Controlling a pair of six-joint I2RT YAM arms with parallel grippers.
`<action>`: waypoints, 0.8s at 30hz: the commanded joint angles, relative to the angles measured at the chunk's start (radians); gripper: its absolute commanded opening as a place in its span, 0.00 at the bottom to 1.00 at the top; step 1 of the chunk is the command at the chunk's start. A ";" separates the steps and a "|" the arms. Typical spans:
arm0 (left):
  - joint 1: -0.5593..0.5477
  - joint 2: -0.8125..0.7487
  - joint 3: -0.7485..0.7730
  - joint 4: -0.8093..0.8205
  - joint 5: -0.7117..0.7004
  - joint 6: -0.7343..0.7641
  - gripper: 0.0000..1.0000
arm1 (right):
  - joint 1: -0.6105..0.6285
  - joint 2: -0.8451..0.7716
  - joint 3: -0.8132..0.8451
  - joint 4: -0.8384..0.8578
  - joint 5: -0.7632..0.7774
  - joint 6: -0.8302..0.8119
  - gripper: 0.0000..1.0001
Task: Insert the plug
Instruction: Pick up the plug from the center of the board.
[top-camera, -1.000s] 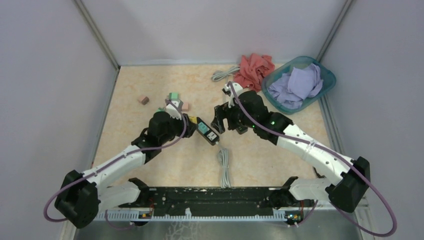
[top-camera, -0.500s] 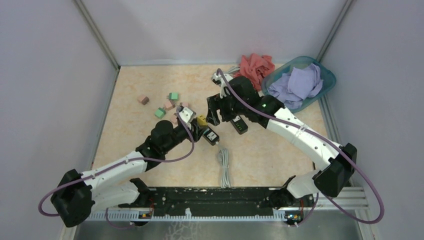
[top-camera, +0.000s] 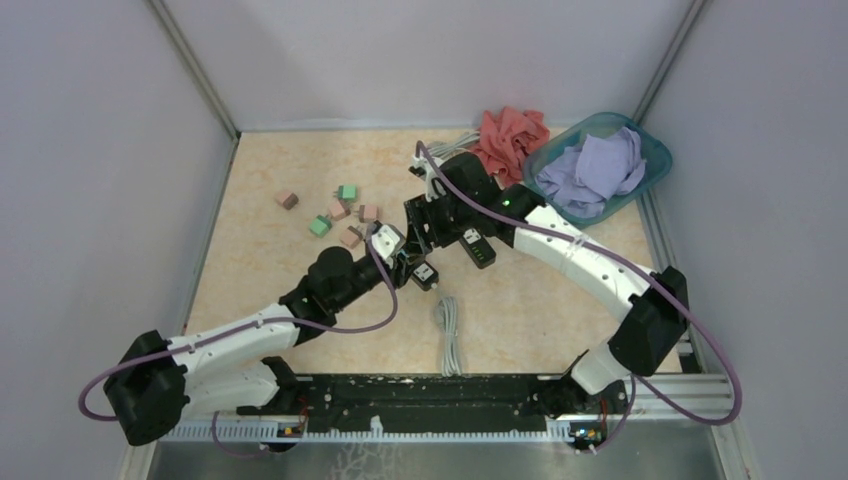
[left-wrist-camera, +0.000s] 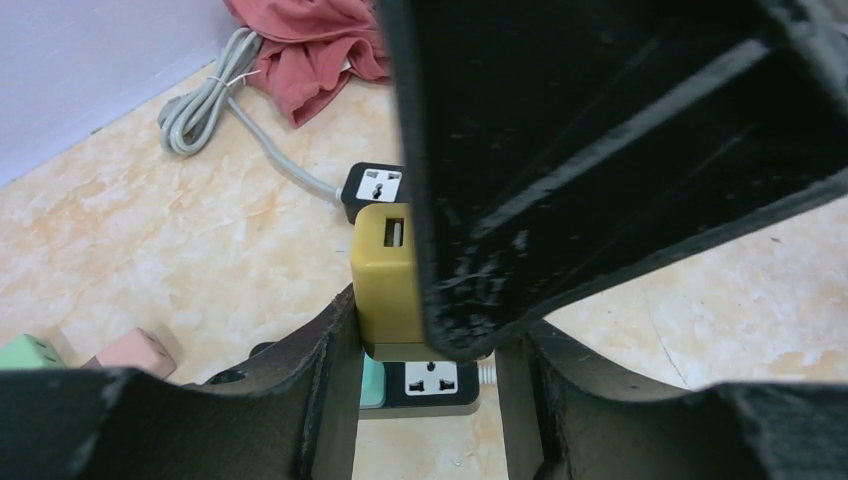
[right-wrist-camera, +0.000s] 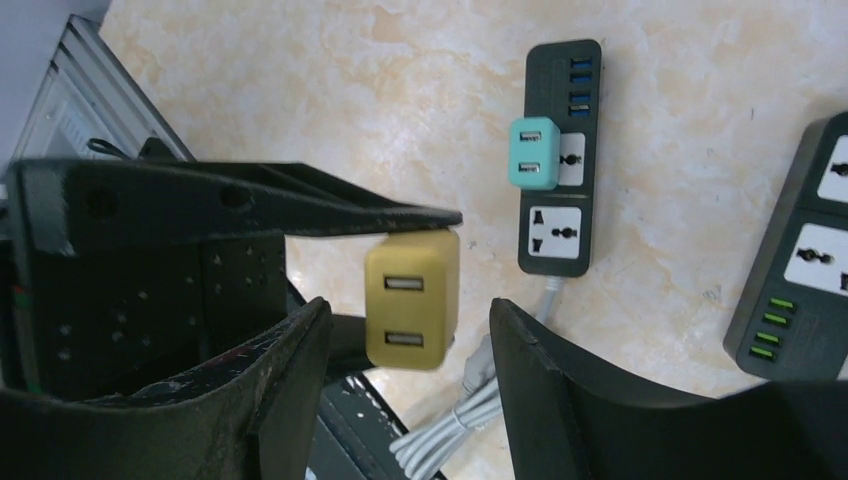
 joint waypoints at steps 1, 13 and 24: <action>-0.023 0.023 0.000 0.069 0.000 0.024 0.40 | -0.004 0.031 0.081 0.032 -0.041 -0.004 0.58; -0.031 0.023 -0.014 0.081 -0.040 0.021 0.39 | -0.004 0.028 0.047 0.018 -0.057 -0.025 0.43; -0.030 0.006 -0.020 0.070 -0.053 0.008 0.60 | -0.004 0.028 0.033 0.024 -0.037 -0.095 0.12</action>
